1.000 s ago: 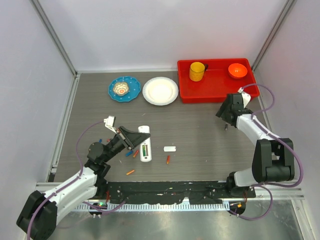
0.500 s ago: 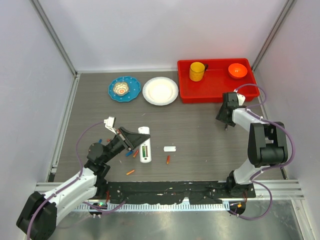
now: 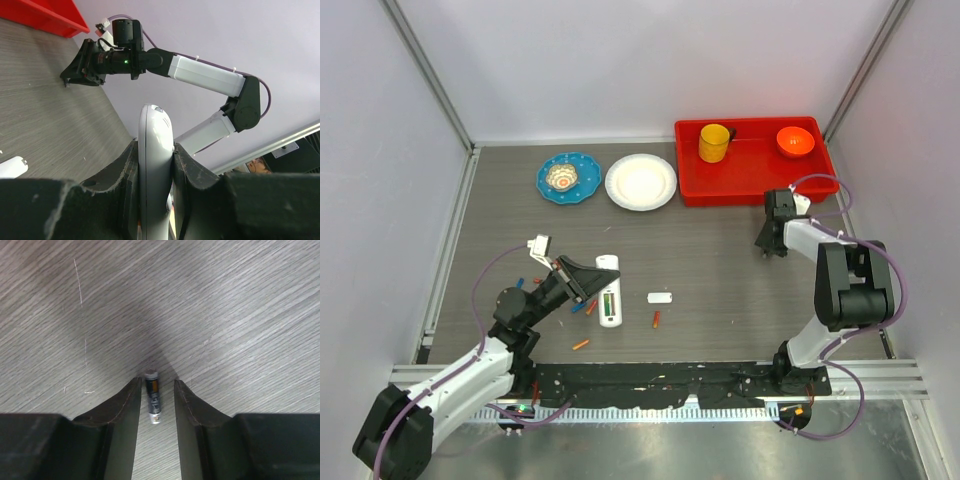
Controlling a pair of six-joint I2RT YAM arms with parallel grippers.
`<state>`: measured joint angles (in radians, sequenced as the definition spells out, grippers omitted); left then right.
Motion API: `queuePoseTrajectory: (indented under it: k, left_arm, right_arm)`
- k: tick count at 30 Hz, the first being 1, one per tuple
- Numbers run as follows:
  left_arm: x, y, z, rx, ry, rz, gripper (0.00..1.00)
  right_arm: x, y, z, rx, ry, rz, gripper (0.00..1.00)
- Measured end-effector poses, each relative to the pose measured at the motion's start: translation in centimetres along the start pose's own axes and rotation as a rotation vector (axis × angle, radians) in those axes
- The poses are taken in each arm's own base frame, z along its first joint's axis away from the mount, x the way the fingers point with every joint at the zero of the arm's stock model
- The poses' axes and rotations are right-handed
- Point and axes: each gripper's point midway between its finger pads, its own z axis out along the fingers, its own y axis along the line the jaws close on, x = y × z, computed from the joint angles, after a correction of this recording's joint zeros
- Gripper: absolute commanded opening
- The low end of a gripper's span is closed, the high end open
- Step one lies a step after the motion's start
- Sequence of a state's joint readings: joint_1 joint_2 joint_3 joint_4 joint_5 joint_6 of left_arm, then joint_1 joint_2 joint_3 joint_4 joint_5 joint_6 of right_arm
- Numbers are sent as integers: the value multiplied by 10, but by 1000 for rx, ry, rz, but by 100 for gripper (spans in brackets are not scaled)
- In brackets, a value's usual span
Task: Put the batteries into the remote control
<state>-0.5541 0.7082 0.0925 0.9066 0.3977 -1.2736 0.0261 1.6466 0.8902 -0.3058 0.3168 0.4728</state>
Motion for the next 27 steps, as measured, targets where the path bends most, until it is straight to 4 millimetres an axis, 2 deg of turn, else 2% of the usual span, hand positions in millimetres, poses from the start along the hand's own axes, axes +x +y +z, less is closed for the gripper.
queuePoseTrajectory:
  k: [4,9,10,15,18,21,25,27]
  left_arm:
    - [0,0,0,0,0,-1,0]
    - [0,1,0,-1,0,-3,0]
    - [0,1,0,-1,0,-3,0]
    - [1,2,-1,-5,0,-7,0]
    - [0,1,-1,-4,-3,-5,0]
    - [0,1,-1,-4,-4,-2,0]
    - [1,3,-2,-16,1,-4,0]
    - [2,3,-3,-18,2,-4,0]
  right_arm:
    - [0,3,1,-17,-10,22,12]
    - [3,5,0,-43,-28,58,5]
    - [3,5,-1,-49,-31,68,1]
    - [5,7,-4,-79,-35,91,1]
    - [20,16,-16,-145,-13,60,1]
    - [37,47,-42,-265,1,-78,1]
    - [46,116,-88,-452,-69,-404,1]
    - [50,144,-107,-534,-134,-545,1]
